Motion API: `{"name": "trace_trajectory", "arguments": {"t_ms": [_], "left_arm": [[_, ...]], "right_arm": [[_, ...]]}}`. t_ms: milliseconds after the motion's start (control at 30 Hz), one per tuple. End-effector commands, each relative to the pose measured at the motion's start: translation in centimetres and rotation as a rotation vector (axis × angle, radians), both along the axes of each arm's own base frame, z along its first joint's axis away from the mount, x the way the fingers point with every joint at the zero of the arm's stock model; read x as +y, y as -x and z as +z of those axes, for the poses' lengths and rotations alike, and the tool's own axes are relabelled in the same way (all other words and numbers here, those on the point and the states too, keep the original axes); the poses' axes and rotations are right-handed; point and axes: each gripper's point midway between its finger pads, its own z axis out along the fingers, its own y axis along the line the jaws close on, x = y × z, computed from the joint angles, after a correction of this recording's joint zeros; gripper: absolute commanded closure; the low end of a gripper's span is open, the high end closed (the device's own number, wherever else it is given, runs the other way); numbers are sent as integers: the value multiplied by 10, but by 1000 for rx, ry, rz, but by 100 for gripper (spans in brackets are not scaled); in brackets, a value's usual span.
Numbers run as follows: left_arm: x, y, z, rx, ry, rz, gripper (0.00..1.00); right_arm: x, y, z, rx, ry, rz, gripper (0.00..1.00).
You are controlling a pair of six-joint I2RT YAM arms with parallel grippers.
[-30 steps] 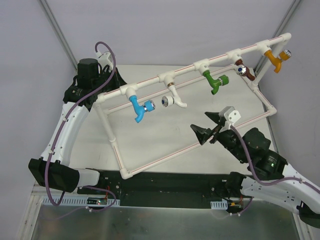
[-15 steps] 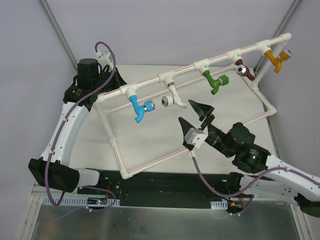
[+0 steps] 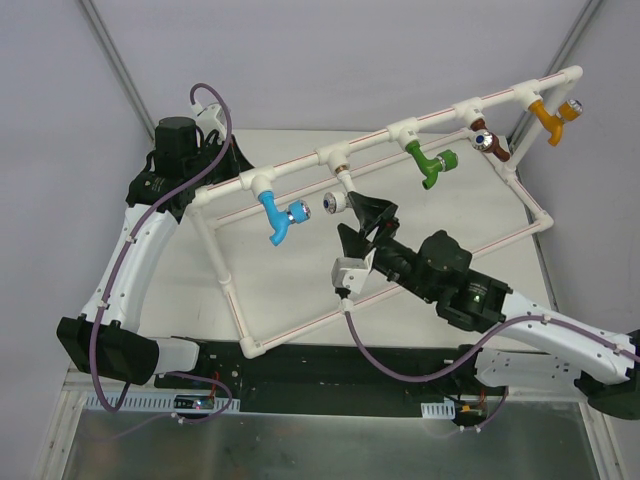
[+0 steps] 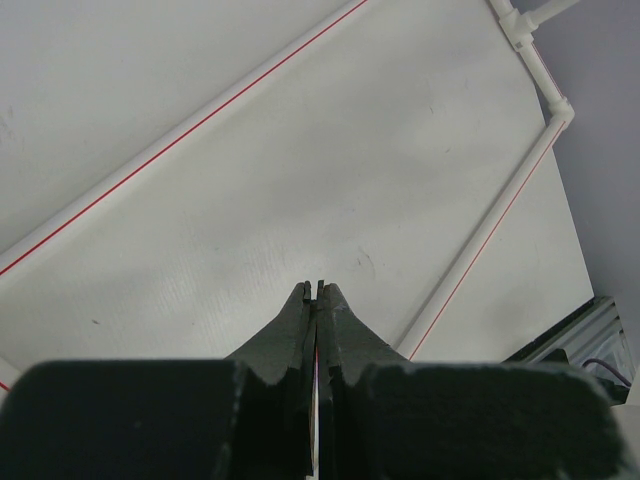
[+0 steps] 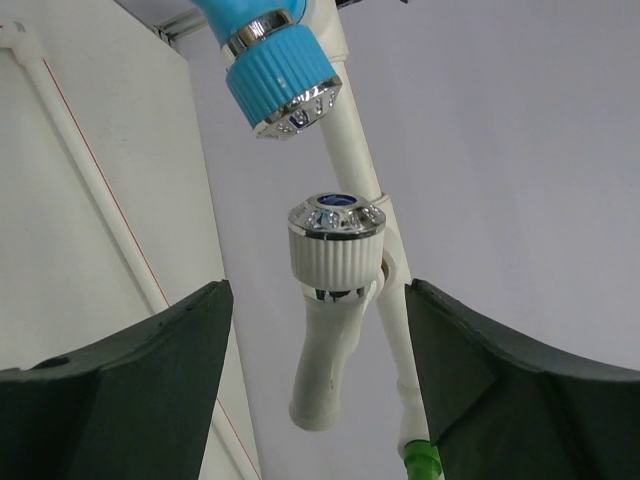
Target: Install the water faucets
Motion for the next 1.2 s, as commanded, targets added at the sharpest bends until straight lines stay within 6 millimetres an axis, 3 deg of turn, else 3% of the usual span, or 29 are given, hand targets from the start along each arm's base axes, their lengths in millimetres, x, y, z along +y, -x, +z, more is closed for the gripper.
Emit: {"name": "trace_trajectory", "arguments": {"t_ms": [0, 167, 733, 900, 1167], "left_arm": [[-10, 22, -58, 192, -47, -53, 100], [-10, 22, -57, 192, -45, -51, 100], [-9, 23, -56, 188, -47, -50, 100], [-8, 23, -55, 182, -48, -47, 100], [-9, 23, -56, 187, -46, -52, 100]], "right_arm": [[0, -6, 30, -71, -25, -32, 24], [4, -15, 28, -84, 0, -62, 28], [7, -44, 19, -74, 17, -168, 63], [1, -53, 19, -34, -73, -235, 77], [-15, -65, 17, 76, -326, -361, 89]]}}
